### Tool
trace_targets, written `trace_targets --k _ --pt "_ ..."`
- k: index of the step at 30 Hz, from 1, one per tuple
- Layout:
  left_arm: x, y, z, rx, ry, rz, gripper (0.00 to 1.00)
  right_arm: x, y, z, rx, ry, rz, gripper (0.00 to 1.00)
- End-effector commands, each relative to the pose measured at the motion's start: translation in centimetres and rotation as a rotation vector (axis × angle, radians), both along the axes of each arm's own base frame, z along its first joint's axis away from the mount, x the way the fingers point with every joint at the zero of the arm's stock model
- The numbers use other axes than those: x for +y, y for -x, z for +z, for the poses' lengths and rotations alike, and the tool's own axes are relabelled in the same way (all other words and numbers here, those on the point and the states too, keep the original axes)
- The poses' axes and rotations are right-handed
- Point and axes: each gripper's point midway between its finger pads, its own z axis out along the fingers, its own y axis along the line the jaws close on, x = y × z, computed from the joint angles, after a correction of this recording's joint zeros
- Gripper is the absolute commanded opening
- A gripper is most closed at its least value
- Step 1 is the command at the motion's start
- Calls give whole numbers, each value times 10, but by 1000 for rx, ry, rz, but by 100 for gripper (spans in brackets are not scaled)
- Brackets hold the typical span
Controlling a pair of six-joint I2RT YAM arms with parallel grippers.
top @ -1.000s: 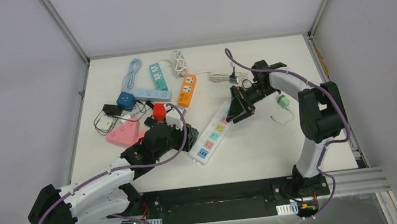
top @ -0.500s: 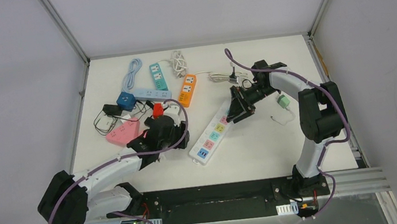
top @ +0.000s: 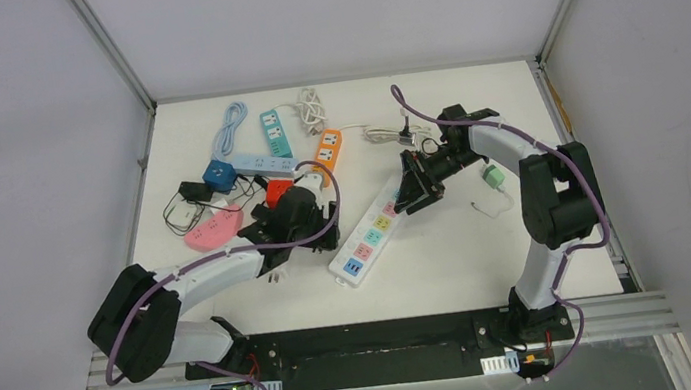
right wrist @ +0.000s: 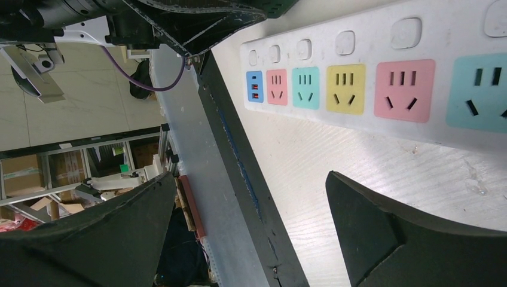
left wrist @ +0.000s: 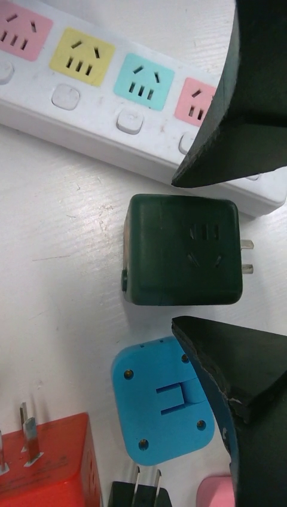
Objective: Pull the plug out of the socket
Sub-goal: Place the plug at the center of the board, then reset both arms
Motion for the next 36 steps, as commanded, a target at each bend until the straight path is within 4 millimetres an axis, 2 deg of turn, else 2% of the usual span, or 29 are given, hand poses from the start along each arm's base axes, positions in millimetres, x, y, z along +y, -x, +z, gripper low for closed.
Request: trace_targets --k 1,2,4,24,32,36 --pt "-2 -8 31 -53 64 24 84 0 -6 20 -104 -28 10 100" --pt "-2 -7 34 -56 69 22 90 0 -6 20 -105 -28 10 100" --pt "-2 -3 40 -60 80 12 93 0 -6 20 -107 -25 10 100" --pt "0 28 119 -173 266 -85 97 -5 -9 26 -167 -2 5 100" --pt "-10 43 160 -211 398 -174 99 -10 -11 34 -209 -4 -8 100" --pt "-7 46 176 -227 428 -192 99 -14 -13 41 -233 -7 -21 100"
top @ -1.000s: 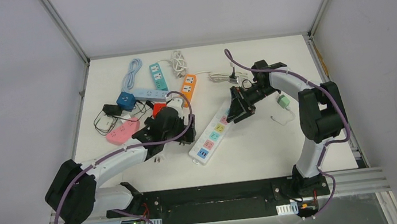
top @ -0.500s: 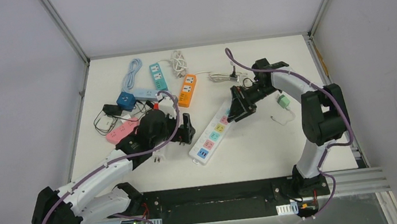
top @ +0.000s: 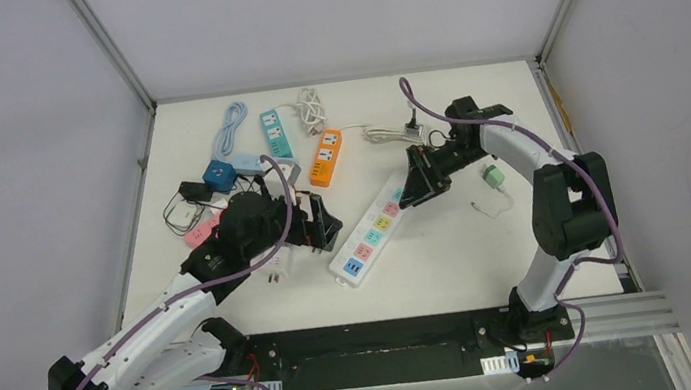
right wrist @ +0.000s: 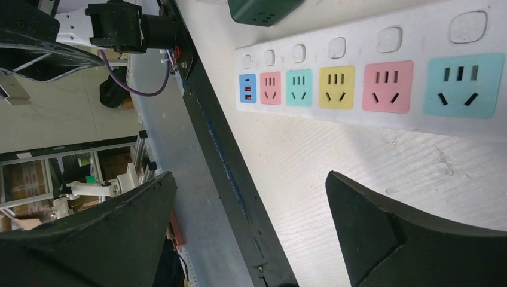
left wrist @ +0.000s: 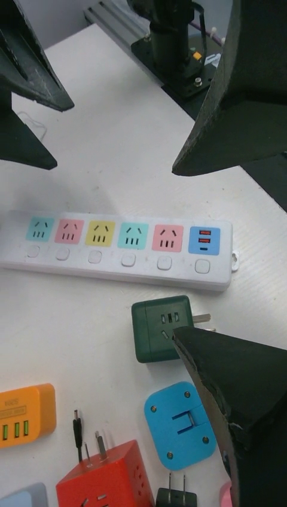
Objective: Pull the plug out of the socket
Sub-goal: Reset both arms
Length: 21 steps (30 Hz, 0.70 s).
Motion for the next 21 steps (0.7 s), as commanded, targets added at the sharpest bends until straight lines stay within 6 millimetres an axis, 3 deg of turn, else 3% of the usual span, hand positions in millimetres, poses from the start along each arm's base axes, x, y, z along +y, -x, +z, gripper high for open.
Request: trace_targets --k 1,10,16,21 --pt "-1 3 48 -56 100 -36 99 -5 -8 28 -136 -25 -5 100" --pt "34 -11 67 -15 83 22 99 -25 -12 52 -280 9 -57 100" --pt "63 -31 68 82 155 92 99 -57 -23 78 -425 80 -165 100" --pt "102 -54 77 155 294 206 99 -91 -33 106 -545 127 -289 100"
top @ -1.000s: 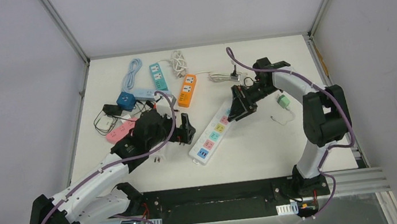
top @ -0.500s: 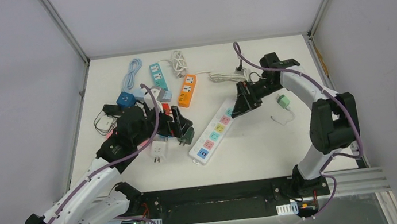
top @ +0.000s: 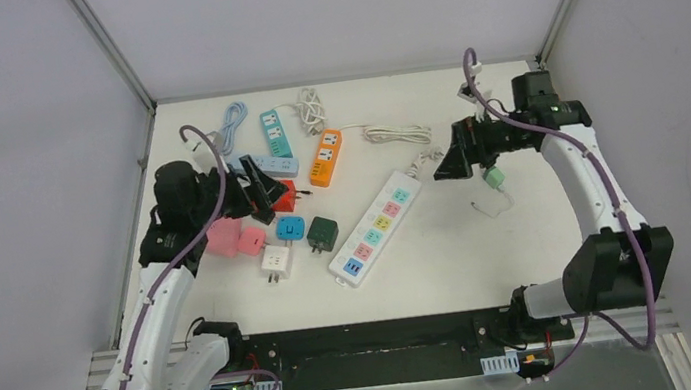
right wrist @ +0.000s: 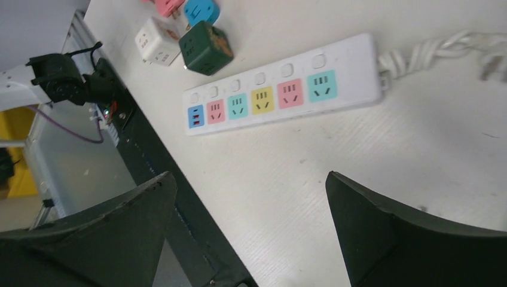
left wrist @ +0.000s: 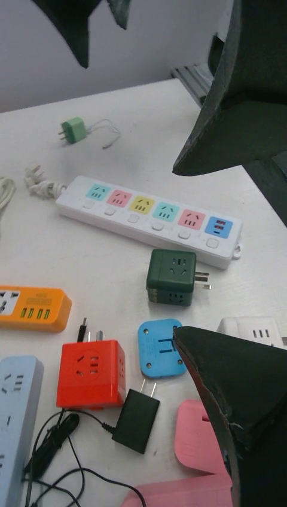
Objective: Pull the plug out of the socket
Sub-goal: Reset both arms
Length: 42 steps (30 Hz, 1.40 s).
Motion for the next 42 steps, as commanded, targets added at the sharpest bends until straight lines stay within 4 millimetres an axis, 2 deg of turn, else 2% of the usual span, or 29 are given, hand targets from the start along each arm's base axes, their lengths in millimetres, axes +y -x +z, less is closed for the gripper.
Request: trace_targets --k 1,3,6,10,17,24,30,34,38,42 --pt "23 -9 29 37 171 45 99 -32 -13 40 -181 52 -116 100" --pt "40 -16 29 57 199 104 99 -48 -19 51 -202 65 -207 100" --pt "51 -21 22 95 195 150 99 -62 -29 64 -237 83 -318 100" --pt "57 -26 13 140 169 191 99 -69 -36 82 -334 77 -422 100" --pt "69 -23 20 75 12 192 99 -80 -32 103 -516 113 -486 100" --pt "82 -14 15 35 -160 201 99 -76 -33 100 -462 87 -484 100" --pt "95 -3 12 4 -424 269 99 -75 -33 101 -435 75 -462 100" --pt "107 2 1 3 -549 313 99 -78 -34 98 -420 72 -470 100" --pt "82 5 -7 -51 -470 202 99 -90 -35 92 -411 84 -513 100" --pt "79 8 -8 -58 -452 188 99 -100 -35 82 -406 107 -554 100"
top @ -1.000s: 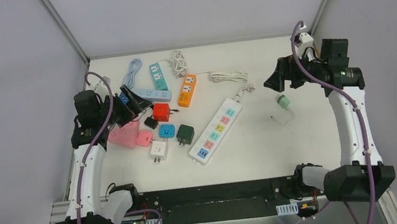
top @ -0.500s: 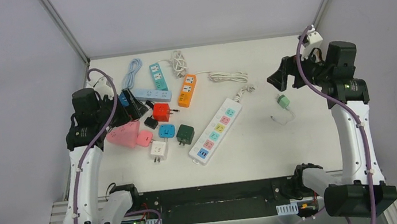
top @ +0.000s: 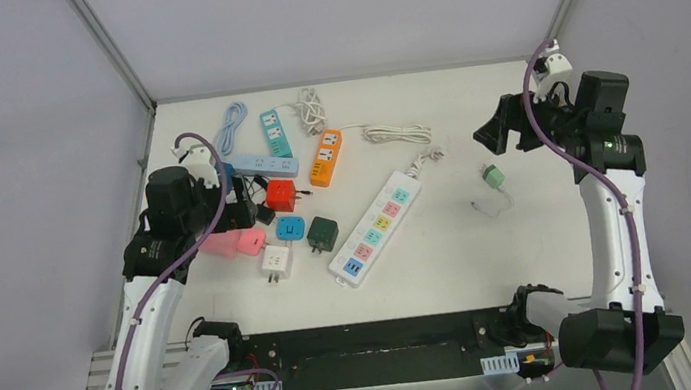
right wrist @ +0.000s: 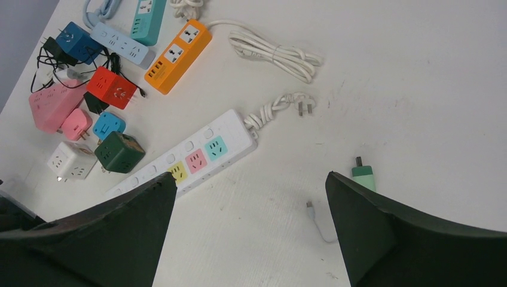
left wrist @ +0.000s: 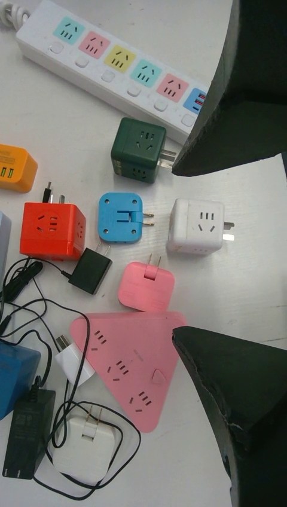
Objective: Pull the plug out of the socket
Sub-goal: Reset both arms
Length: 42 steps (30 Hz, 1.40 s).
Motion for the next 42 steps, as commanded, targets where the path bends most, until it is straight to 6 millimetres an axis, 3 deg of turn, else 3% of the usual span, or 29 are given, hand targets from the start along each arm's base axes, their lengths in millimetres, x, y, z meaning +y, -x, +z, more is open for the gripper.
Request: trace_targets --k 1,5,13,42 --pt "-5 0 7 -60 1 -39 99 -11 -2 1 -33 15 -54 100" --pt "-5 4 7 -78 8 -37 99 -23 -8 -10 -19 45 -125 100" --pt "-6 4 6 -74 13 -44 99 -24 -9 -12 -18 30 -143 100" --pt "-6 3 1 -60 10 -45 99 -15 -8 -1 -29 -38 -138 100"
